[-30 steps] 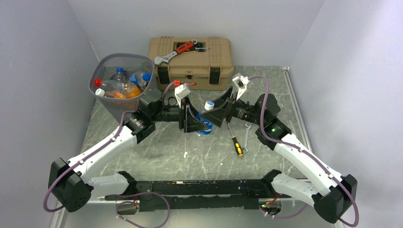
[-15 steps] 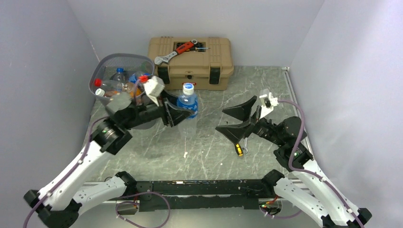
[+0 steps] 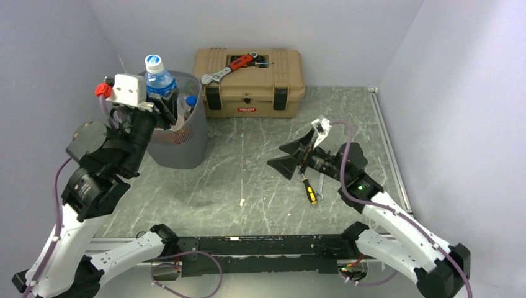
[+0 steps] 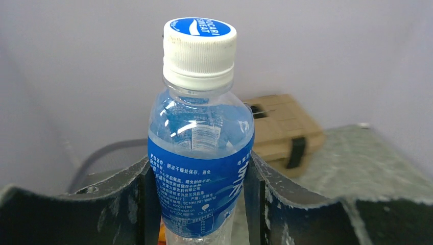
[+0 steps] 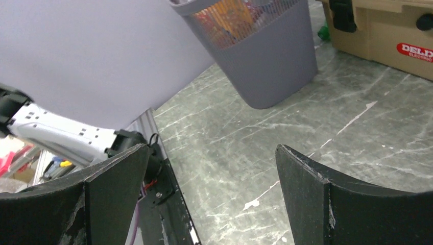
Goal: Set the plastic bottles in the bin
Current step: Place the plastic bottle in the trash bin.
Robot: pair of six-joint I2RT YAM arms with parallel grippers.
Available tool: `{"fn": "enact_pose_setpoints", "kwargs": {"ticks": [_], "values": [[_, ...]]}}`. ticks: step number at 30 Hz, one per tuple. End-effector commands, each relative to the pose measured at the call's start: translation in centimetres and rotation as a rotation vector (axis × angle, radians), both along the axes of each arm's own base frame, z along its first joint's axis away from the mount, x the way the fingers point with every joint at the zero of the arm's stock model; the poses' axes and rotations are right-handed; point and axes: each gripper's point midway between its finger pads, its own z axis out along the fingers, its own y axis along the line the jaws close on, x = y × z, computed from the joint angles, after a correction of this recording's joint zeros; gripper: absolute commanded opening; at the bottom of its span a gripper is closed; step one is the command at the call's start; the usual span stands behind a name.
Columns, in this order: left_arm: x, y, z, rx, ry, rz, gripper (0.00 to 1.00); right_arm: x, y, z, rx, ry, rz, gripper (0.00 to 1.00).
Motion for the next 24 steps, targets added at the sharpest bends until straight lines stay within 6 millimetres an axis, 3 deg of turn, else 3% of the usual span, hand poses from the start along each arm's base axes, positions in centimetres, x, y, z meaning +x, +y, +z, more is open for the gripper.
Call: {"fn": "enact_pose_setpoints", "kwargs": {"ticks": [1,6,11,17,24], "values": [[2.6,4.3,0.3,0.077,-0.025,0.324,0.00,3.8,1.2,2.5,0.075,0.008,-0.095,1.00],[3.2,5.3,0.8,0.056,-0.065,0.414,0.00,8.2,3.8,3.9,0.140,0.130,-0.146,0.98],[1.6,5.3,0.3,0.037,-0.102,0.339,0.00,10.9,7.9,5.1,0.083,0.172,-0.199,0.96],[-0.6,5.2,0.2,0.034,-0.157,0.243,0.00,14.5,11.8,3.4,-0.065,0.309,-0.307,0.95],[-0.7,5.5,-0.4,0.067,-0.198,0.265,0.00,14.9,16.2,3.1,-0.086,0.359,-0.267,0.92]]}}
